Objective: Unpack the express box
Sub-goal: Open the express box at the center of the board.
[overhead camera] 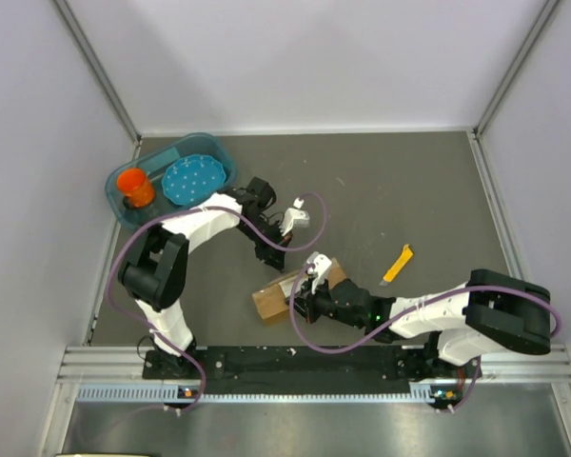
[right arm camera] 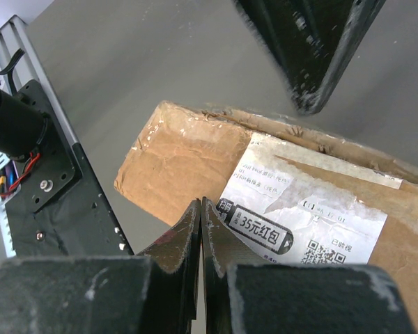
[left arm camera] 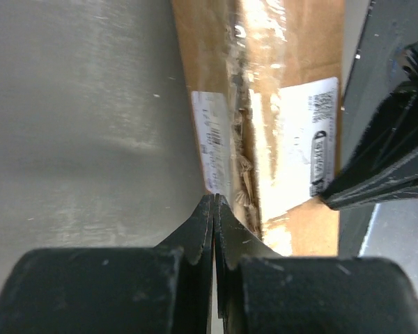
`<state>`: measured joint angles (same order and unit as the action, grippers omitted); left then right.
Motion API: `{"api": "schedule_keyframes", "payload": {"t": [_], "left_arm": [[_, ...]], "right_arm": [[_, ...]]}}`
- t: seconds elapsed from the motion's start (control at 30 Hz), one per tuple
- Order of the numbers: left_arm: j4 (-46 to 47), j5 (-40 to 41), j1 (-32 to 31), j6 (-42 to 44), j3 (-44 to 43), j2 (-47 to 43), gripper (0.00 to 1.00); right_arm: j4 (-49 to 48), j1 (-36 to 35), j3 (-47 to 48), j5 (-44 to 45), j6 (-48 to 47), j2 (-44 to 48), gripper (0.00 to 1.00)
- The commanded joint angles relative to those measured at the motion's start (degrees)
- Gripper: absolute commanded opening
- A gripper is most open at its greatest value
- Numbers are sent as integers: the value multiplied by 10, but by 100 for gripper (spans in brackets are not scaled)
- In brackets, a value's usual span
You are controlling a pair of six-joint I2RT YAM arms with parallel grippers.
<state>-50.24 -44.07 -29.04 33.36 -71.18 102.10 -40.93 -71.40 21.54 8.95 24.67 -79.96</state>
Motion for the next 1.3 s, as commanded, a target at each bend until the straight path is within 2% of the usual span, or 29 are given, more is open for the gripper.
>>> {"api": "schedule_keyframes", "payload": {"t": [0.0, 0.27, 0.43, 0.5, 0.53, 0.57, 0.6, 0.63, 0.67, 0.7, 0.9, 1.13, 1.27], "left_arm": [[30, 24, 14, -1, -40, -17, 0], [18, 22, 16, 4, -38, -19, 0], [-41, -26, 10, 43, -37, -30, 0], [-53, -32, 2, 58, -32, -32, 4], [-66, -34, -2, 64, -32, -32, 9], [-68, -35, -4, 64, -32, -28, 19], [-68, -35, -4, 63, -32, -25, 36], [-67, -35, -3, 63, -32, -23, 46], [-61, -34, -3, 62, -29, -22, 52], [-57, -30, -3, 59, -28, -23, 54], [-60, -43, -3, 68, -31, -13, 54], [-9, -3, -1, 50, 1, -19, 52], [-18, -15, -1, 61, 9, -13, 37]], "right_arm": [[126, -14, -16, -44, 7, -33, 0], [126, -13, -13, -45, 6, -38, 0], [127, -13, -13, -45, 5, -38, 0], [126, -13, -12, -46, 4, -39, 0], [127, -13, -12, -46, 4, -40, 0], [127, -13, -11, -47, 4, -41, 0], [127, -13, -10, -47, 3, -41, 0], [128, -13, -9, -48, 3, -41, 0], [130, -14, -9, -48, 3, -41, 0], [130, -13, -8, -49, 2, -41, 0], [136, -13, -7, -47, 0, -39, 0], [132, -13, -9, -48, 0, -39, 0], [131, -13, -11, -48, 1, -38, 0]]}}
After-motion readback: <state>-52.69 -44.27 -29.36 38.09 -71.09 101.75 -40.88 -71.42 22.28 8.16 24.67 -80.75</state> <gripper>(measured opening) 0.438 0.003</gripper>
